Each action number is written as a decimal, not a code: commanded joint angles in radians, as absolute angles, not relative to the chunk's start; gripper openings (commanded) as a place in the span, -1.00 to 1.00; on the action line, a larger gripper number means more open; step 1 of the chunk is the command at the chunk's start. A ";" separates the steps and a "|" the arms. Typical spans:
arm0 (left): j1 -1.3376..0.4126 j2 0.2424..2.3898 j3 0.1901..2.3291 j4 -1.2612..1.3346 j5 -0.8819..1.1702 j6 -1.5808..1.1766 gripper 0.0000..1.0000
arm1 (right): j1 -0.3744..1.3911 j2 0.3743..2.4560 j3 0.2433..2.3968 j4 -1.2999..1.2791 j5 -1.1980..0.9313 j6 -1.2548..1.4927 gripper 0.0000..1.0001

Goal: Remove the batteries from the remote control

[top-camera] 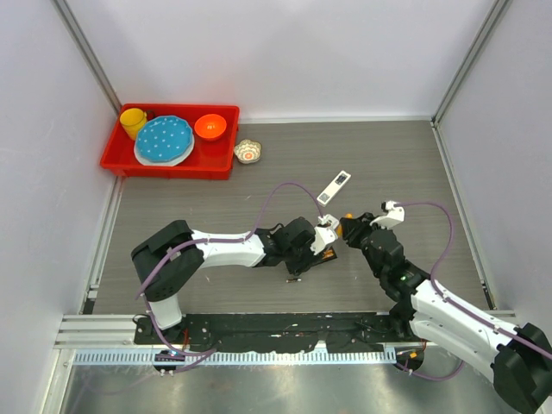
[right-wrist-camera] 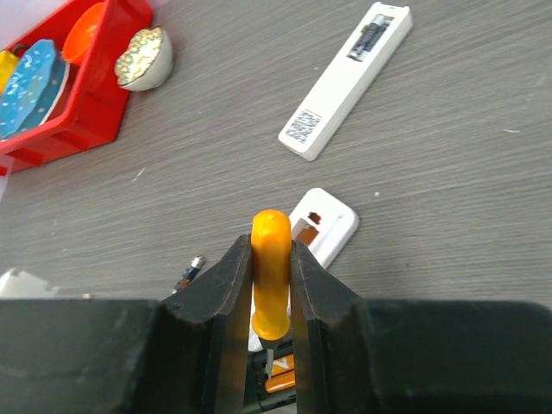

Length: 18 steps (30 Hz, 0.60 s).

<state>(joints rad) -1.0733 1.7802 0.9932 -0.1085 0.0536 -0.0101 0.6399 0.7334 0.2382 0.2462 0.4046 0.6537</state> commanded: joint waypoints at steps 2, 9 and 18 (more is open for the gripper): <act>-1.072 1.833 0.965 -0.141 0.087 -0.025 -1.00 | 0.646 0.735 0.206 0.322 0.528 0.647 -0.98; -1.072 1.835 0.968 -0.144 0.092 -0.025 -1.00 | 0.644 0.756 0.202 0.307 0.555 0.637 -0.98; -1.072 1.847 0.976 -0.152 0.089 -0.023 -1.00 | 0.644 0.759 0.201 0.276 0.566 0.635 -0.98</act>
